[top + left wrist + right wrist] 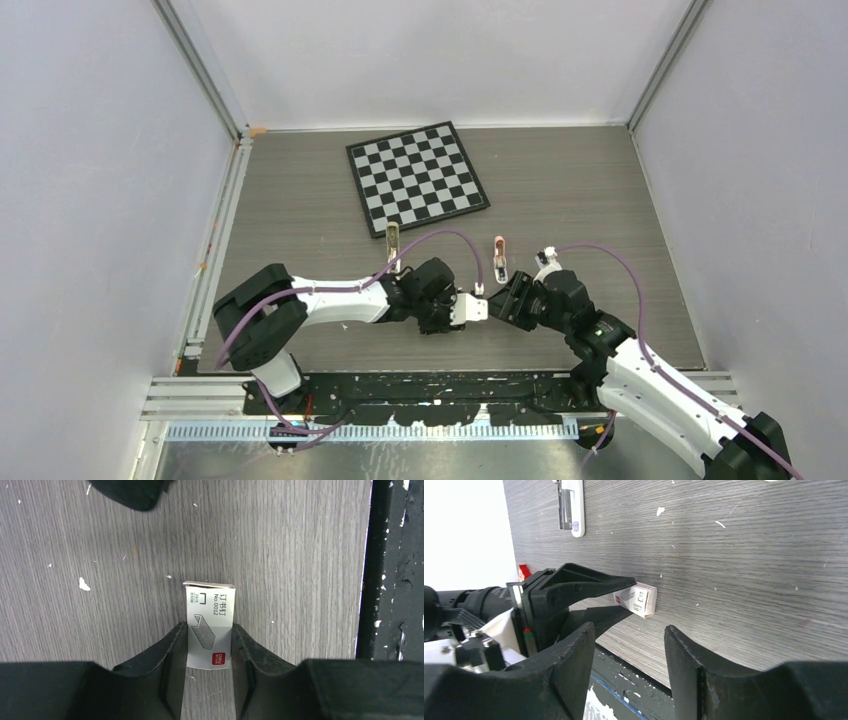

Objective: Load the staples into the stapler

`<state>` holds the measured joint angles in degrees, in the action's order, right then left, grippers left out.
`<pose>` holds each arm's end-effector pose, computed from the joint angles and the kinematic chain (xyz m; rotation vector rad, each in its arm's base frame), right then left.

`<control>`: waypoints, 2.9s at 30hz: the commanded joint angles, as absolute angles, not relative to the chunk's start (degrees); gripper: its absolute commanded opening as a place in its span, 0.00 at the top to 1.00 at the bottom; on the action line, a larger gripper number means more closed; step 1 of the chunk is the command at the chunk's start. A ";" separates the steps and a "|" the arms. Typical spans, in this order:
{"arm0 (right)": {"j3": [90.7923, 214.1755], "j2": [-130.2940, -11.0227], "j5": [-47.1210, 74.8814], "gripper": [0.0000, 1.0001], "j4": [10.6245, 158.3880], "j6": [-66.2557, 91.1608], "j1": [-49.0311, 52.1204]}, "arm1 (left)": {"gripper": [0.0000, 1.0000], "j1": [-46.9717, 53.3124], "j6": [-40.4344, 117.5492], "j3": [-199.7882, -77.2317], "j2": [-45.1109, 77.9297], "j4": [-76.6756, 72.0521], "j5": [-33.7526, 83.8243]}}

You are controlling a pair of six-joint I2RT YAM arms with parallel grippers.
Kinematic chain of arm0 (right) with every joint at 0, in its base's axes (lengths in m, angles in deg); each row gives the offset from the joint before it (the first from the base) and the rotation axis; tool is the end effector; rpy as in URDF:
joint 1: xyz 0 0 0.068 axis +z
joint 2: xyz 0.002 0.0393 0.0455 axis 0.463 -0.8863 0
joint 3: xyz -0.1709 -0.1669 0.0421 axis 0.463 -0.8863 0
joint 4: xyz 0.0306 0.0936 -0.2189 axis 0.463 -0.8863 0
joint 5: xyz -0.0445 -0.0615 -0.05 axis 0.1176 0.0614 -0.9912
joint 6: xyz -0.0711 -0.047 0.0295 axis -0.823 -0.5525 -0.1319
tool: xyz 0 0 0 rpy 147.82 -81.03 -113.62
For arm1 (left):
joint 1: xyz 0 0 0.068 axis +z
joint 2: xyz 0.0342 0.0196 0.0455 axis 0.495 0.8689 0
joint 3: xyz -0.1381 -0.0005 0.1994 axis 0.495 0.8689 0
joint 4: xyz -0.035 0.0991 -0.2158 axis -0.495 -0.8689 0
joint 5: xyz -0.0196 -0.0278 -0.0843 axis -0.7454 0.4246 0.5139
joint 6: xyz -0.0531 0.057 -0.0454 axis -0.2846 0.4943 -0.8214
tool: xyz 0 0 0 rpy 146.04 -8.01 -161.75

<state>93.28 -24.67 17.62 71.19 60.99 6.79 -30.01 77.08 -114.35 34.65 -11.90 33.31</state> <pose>0.1463 0.1193 0.1507 0.3008 2.3271 1.0707 0.1437 -0.2910 0.1079 1.8321 1.7642 -0.5928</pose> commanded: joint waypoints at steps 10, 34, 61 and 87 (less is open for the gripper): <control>93.24 -36.04 35.82 0.37 91.15 54.75 -1.31 | 0.71 -26.25 66.40 -103.03 21.96 5.71 32.58; 92.87 -47.39 43.51 0.43 104.87 59.19 -1.51 | 0.71 -25.47 63.48 -96.93 9.92 14.04 33.84; 92.98 -52.34 44.80 0.44 110.42 61.61 -1.44 | 0.71 -25.53 63.76 -99.18 10.53 14.13 36.37; 92.63 -59.71 44.70 0.45 115.58 62.94 3.12 | 0.71 -25.53 64.25 -101.32 13.05 15.65 37.36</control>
